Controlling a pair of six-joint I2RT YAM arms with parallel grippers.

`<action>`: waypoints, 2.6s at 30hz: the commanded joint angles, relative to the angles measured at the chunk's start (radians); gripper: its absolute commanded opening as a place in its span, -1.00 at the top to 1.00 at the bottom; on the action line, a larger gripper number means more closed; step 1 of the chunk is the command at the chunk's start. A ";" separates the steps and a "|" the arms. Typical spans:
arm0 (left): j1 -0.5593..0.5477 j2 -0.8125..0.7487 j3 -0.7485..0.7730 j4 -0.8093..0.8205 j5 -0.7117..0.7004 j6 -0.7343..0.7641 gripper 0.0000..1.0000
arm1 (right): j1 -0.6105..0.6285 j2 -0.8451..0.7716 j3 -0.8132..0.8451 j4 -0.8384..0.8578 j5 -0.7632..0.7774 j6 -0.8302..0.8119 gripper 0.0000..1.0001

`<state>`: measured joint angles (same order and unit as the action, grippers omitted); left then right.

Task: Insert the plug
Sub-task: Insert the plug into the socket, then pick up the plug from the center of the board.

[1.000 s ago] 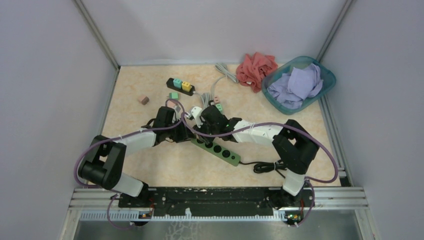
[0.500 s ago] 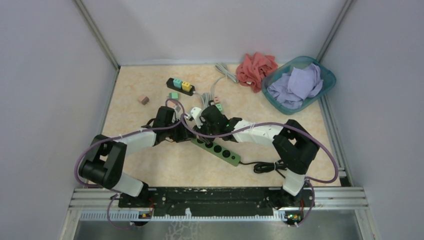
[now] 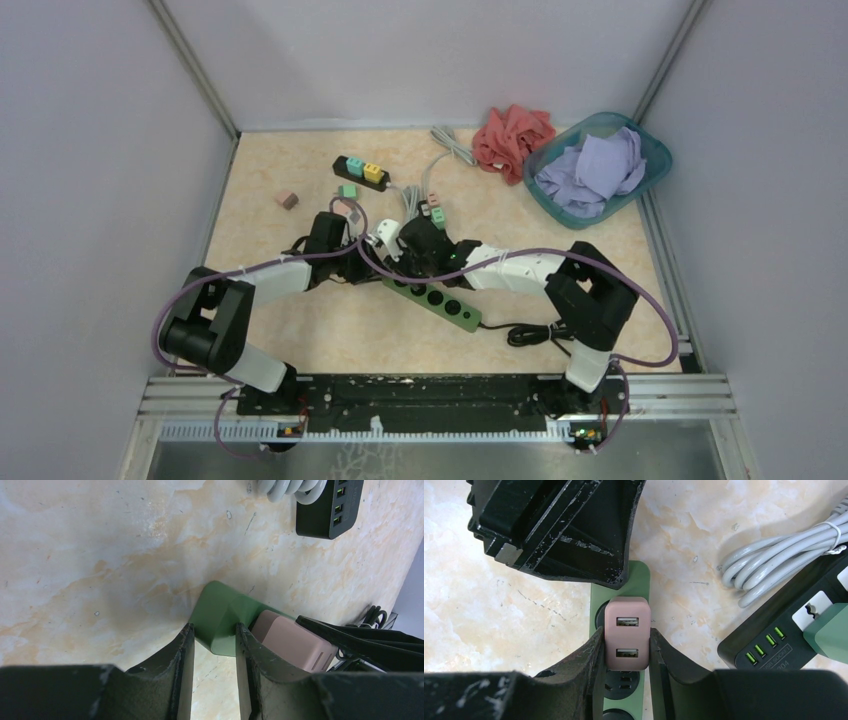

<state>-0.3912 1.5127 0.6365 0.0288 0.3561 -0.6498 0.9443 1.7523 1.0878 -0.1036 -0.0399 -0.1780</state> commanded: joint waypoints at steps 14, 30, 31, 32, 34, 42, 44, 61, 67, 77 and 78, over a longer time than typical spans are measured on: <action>-0.034 0.062 -0.023 0.028 0.023 -0.018 0.26 | 0.041 0.151 -0.061 -0.115 -0.001 -0.032 1.00; -0.021 -0.049 0.002 -0.061 -0.099 -0.008 0.12 | 0.017 0.073 -0.101 -0.031 0.016 0.016 0.94; -0.017 -0.066 0.006 -0.072 -0.115 -0.007 0.09 | 0.017 0.061 -0.094 -0.029 0.013 0.015 0.85; -0.012 -0.082 0.012 -0.085 -0.130 -0.006 0.06 | 0.018 0.051 -0.087 -0.026 0.011 0.014 0.74; -0.006 -0.122 0.023 -0.113 -0.165 -0.004 -0.01 | 0.017 0.025 -0.071 -0.018 0.012 0.015 0.59; 0.023 -0.221 0.035 -0.185 -0.261 -0.010 -0.30 | 0.011 -0.121 -0.031 0.040 0.047 0.026 0.03; 0.031 -0.230 0.042 -0.197 -0.276 -0.011 -0.37 | 0.010 -0.172 -0.041 0.066 0.062 0.038 -0.08; 0.146 0.040 0.377 -0.271 -0.493 0.039 -0.65 | -0.056 -0.534 -0.482 0.484 0.252 0.131 -0.74; 0.190 0.162 0.501 -0.252 -0.571 0.136 -0.70 | -0.056 -0.592 -0.634 0.698 0.312 0.154 -0.75; 0.255 0.372 0.667 -0.219 -0.548 0.322 -0.78 | -0.055 -0.564 -0.688 0.807 0.358 0.156 -0.75; 0.261 0.395 0.689 -0.224 -0.544 0.334 -0.78 | -0.056 -0.558 -0.685 0.804 0.358 0.156 -0.75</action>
<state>-0.1509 1.8343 1.2427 -0.1963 -0.1883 -0.4164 0.8925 1.1770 0.3866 0.6025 0.2935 -0.0364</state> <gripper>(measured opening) 0.889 0.877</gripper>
